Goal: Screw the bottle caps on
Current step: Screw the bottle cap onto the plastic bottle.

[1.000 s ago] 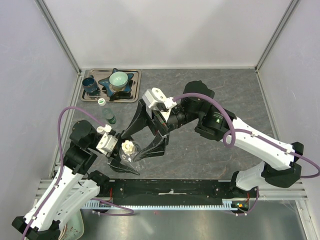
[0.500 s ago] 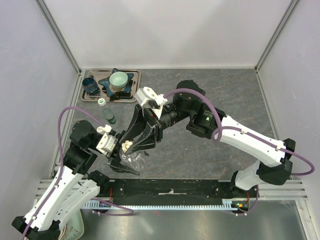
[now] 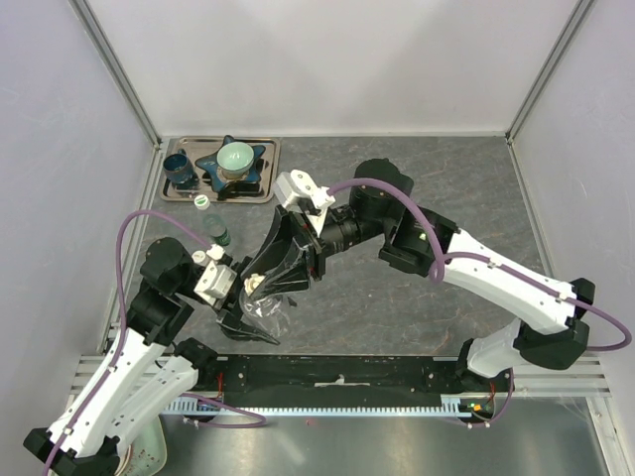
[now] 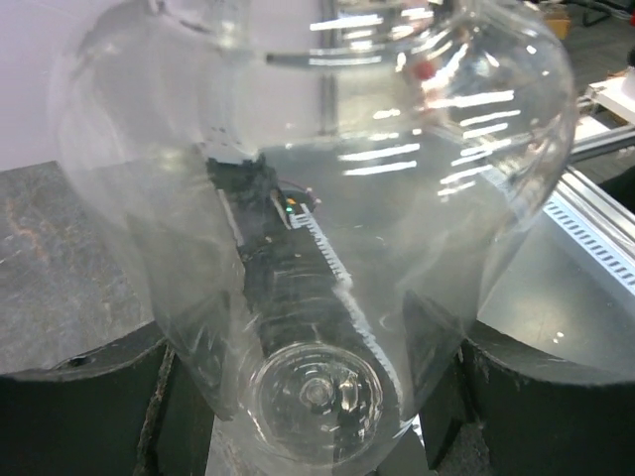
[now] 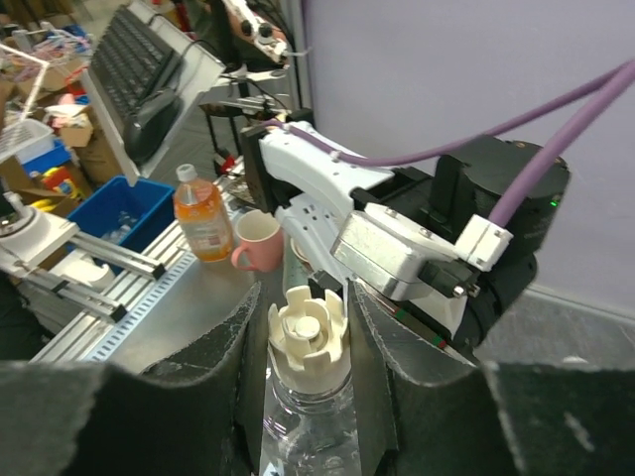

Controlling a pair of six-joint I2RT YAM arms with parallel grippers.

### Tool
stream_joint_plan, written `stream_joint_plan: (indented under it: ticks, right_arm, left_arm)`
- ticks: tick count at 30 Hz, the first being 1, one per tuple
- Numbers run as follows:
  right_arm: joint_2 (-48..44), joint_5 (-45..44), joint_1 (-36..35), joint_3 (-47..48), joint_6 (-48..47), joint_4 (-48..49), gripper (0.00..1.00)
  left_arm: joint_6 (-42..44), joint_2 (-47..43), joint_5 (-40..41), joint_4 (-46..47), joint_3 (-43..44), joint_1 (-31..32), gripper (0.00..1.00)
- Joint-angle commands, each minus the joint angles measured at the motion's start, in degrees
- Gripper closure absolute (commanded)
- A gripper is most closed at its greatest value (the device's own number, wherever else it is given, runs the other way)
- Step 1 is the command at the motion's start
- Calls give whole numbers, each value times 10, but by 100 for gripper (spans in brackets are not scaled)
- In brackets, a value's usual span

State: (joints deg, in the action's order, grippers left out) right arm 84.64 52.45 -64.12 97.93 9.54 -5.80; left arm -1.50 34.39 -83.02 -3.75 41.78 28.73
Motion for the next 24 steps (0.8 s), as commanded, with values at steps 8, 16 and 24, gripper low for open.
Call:
stream_joint_plan:
  ticks: [8, 16, 24]
  right_arm:
    - [-33, -442, -6, -49, -15, -127, 100]
    - [14, -715, -116, -26, -38, -162, 100]
    - [11, -785, -145, -5, -44, -188, 90]
  left_arm:
    - [67, -13, 324, -10, 15, -3, 98]
    - [83, -17, 457, -28, 23, -4, 98]
    - [87, -24, 423, -44, 19, -5, 98]
